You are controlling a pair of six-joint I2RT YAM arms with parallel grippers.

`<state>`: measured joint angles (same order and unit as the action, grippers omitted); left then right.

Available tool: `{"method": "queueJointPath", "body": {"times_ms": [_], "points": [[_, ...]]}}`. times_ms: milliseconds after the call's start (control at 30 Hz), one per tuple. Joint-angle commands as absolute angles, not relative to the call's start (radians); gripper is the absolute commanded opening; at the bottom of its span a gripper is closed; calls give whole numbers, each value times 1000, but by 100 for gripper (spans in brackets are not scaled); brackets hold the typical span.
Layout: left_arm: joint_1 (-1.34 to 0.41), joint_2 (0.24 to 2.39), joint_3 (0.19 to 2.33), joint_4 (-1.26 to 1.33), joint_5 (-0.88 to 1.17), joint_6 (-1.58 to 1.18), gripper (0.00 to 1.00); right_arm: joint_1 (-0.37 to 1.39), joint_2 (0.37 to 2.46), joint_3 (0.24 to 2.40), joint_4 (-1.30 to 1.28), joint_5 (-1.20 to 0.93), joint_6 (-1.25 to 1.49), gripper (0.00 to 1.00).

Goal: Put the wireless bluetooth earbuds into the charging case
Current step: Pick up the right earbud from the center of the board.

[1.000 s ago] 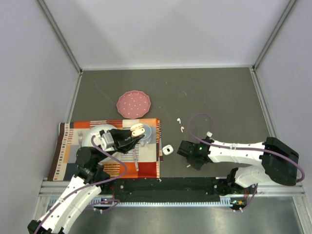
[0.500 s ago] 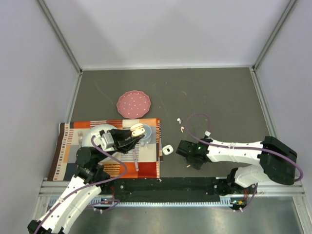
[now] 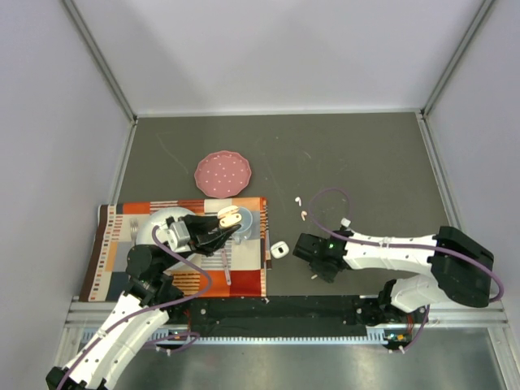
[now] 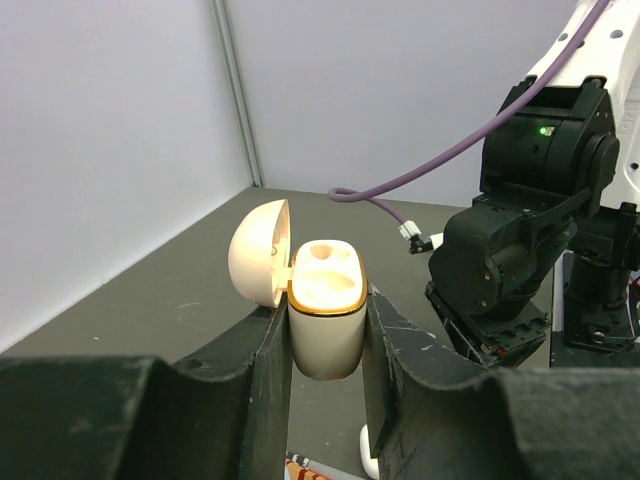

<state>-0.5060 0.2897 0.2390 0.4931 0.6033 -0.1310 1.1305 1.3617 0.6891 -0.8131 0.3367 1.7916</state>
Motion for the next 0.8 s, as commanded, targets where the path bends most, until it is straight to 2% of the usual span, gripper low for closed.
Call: {"method": "queueJointPath", "body": {"times_ms": [0, 767], "points": [[-509, 279, 233, 517, 584, -124, 0, 1121, 1399, 692, -796, 347, 1809, 33], [-509, 279, 229, 515, 575, -120, 0, 1085, 1466, 735, -796, 339, 1753, 33]]}}
